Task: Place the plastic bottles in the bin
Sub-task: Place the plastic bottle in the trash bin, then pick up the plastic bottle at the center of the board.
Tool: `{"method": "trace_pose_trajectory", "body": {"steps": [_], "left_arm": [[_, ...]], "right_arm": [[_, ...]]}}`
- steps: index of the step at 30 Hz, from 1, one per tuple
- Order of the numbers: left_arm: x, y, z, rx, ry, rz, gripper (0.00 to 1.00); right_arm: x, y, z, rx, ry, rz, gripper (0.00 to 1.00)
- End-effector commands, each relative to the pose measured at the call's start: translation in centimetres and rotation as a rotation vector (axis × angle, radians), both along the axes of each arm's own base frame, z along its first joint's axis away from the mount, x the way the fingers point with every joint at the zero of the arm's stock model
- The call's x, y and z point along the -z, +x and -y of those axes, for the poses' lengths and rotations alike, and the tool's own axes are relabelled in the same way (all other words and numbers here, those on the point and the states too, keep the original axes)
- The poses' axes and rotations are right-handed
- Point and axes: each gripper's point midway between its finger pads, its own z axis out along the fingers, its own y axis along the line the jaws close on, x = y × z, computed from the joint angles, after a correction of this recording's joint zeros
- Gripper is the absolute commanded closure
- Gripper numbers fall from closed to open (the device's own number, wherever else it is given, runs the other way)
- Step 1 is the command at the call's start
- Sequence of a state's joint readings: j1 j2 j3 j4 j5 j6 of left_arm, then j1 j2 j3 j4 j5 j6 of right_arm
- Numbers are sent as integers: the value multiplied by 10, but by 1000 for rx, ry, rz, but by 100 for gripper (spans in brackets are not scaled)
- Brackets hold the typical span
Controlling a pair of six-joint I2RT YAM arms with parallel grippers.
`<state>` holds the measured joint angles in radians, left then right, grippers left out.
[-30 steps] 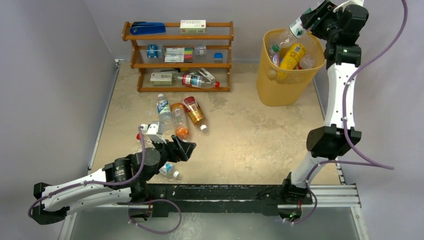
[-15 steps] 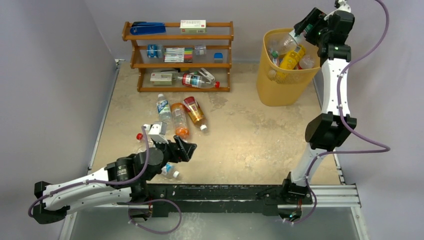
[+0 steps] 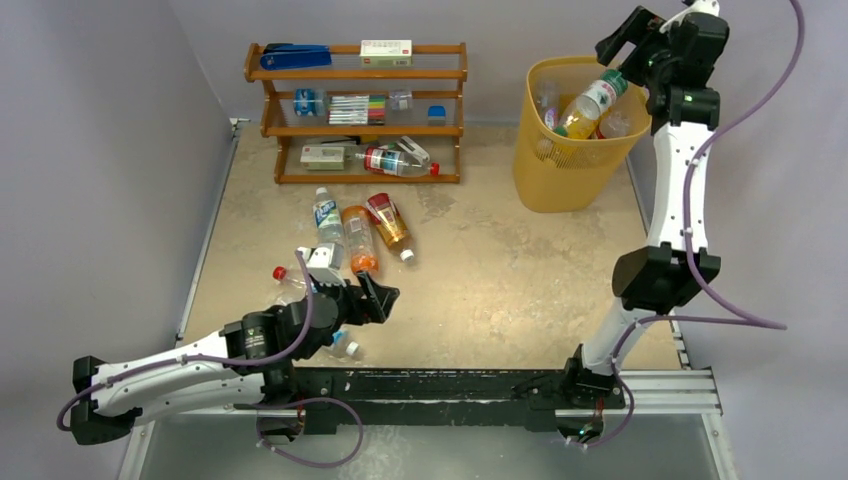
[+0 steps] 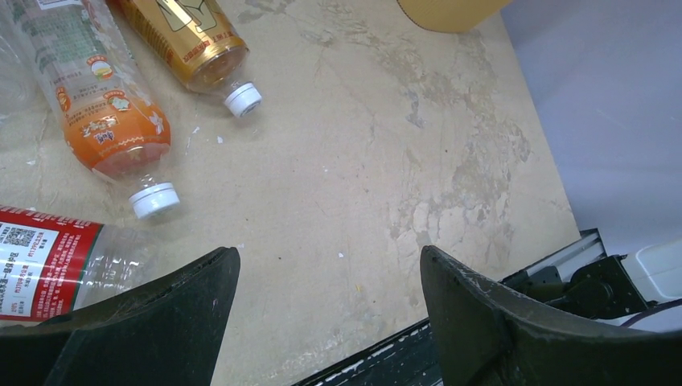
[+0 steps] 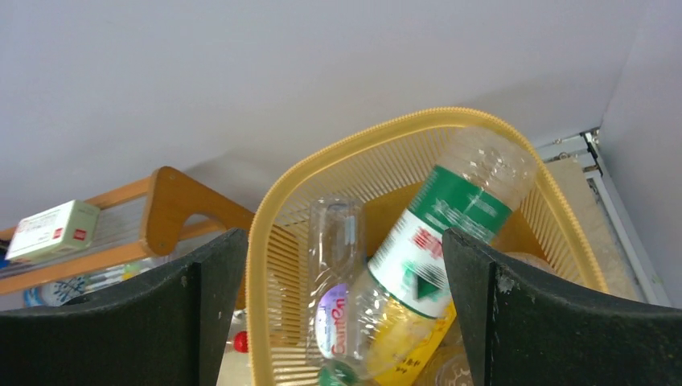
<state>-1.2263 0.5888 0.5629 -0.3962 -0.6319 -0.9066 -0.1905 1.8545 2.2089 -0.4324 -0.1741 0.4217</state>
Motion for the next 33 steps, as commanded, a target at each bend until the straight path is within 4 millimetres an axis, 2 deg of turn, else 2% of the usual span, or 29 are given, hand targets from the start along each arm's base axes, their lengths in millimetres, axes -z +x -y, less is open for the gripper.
{"method": "trace_pose_trajectory", "body": {"steps": [1, 4, 6, 11, 16, 18, 20, 28, 33], "left_arm": [[-17, 5, 5, -30, -68, 18, 18], [-17, 11, 0, -77, -32, 15, 16], [-19, 15, -3, -109, -9, 14, 12], [-15, 23, -8, -183, 77, -9, 9], [-1, 33, 2, -190, 163, -41, 9], [9, 40, 3, -192, 177, -73, 9], [18, 50, 2, -195, 176, -106, 9], [38, 87, -8, -246, 288, -186, 9], [49, 105, -18, -257, 340, -242, 9]], "right_arm": [[-72, -47, -14, -40, -25, 148, 7], [-81, -66, -35, -134, -10, 171, 7], [-81, -82, -53, -214, 6, 177, 7], [-58, -119, -93, -357, 31, 145, 5], [-18, -146, -149, -488, 16, 84, 5], [3, -157, -176, -556, 29, 55, 5], [26, -166, -194, -594, 29, 19, 5], [112, -204, -220, -681, 78, -105, 8], [151, -226, -234, -727, 121, -148, 12]]}}
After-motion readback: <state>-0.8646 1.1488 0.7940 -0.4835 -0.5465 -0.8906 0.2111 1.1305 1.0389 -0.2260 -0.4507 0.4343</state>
